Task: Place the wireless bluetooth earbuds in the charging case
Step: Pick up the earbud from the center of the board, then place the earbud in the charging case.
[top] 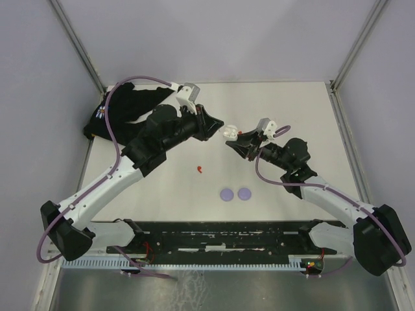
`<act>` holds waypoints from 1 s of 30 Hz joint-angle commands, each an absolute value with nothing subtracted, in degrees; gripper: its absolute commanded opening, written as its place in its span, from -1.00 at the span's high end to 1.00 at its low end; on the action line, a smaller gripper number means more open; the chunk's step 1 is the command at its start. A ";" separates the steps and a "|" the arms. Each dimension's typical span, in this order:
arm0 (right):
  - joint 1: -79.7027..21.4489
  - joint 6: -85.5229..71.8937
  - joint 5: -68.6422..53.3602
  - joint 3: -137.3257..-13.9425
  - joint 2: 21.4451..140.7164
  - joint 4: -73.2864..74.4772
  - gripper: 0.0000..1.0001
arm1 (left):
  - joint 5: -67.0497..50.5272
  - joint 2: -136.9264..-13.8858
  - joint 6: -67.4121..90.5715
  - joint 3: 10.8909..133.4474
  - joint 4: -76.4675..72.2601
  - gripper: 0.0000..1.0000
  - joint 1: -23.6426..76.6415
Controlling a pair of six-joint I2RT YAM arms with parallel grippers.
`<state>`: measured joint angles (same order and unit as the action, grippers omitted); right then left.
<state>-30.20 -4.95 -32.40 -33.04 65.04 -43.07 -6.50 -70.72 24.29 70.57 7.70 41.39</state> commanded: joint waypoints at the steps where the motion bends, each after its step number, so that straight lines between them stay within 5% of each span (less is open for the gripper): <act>1: -29.92 -6.17 -33.77 -35.77 65.90 -48.89 0.96 | -2.15 -68.66 27.91 68.10 -0.05 0.73 43.78; 30: -29.96 -7.09 -33.00 -35.44 64.52 -48.69 0.96 | 6.53 -69.48 26.08 61.90 -8.32 0.74 49.13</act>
<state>-30.20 -6.42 -32.56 -33.32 66.06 -45.84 4.38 -69.91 26.15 62.35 -5.87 48.31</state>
